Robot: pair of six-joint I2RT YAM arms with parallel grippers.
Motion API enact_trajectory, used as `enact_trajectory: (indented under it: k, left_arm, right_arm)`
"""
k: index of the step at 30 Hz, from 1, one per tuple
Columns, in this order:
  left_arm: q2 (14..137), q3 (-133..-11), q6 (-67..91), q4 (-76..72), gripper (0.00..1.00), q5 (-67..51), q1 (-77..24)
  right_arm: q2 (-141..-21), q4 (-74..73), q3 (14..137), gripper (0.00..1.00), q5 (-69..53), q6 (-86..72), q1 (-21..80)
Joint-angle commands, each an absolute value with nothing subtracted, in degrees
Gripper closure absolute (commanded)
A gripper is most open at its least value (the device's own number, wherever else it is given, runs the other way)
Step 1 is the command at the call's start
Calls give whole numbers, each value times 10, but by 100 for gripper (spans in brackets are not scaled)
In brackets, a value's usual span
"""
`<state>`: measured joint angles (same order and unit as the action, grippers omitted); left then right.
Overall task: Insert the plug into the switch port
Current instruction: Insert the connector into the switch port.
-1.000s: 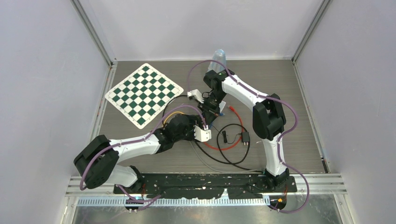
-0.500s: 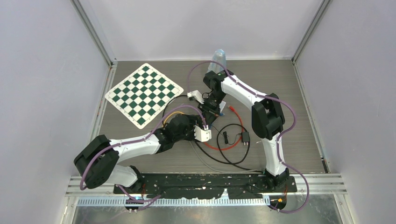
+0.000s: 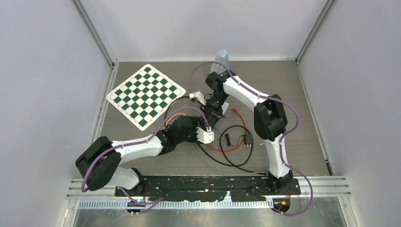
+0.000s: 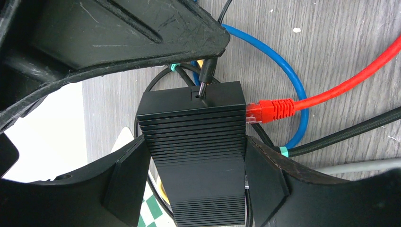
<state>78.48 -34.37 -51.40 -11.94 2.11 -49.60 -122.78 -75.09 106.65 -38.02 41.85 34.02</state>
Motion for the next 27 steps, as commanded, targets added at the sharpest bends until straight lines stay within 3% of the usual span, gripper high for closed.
enact_trajectory:
  k: [1, 14, 27]
  left_arm:
    - [792, -358, -532, -134, 100, 29, -500]
    - [794, -358, -538, -143, 100, 27, -502]
    - [793, -358, -532, -142, 100, 32, -503]
  right_arm:
    - [-1207, -751, 1090, 95, -407, 422, 344]
    - [-1240, -769, 1132, 95, -381, 408, 344]
    - [-1215, -736, 1064, 95, -387, 400, 345]
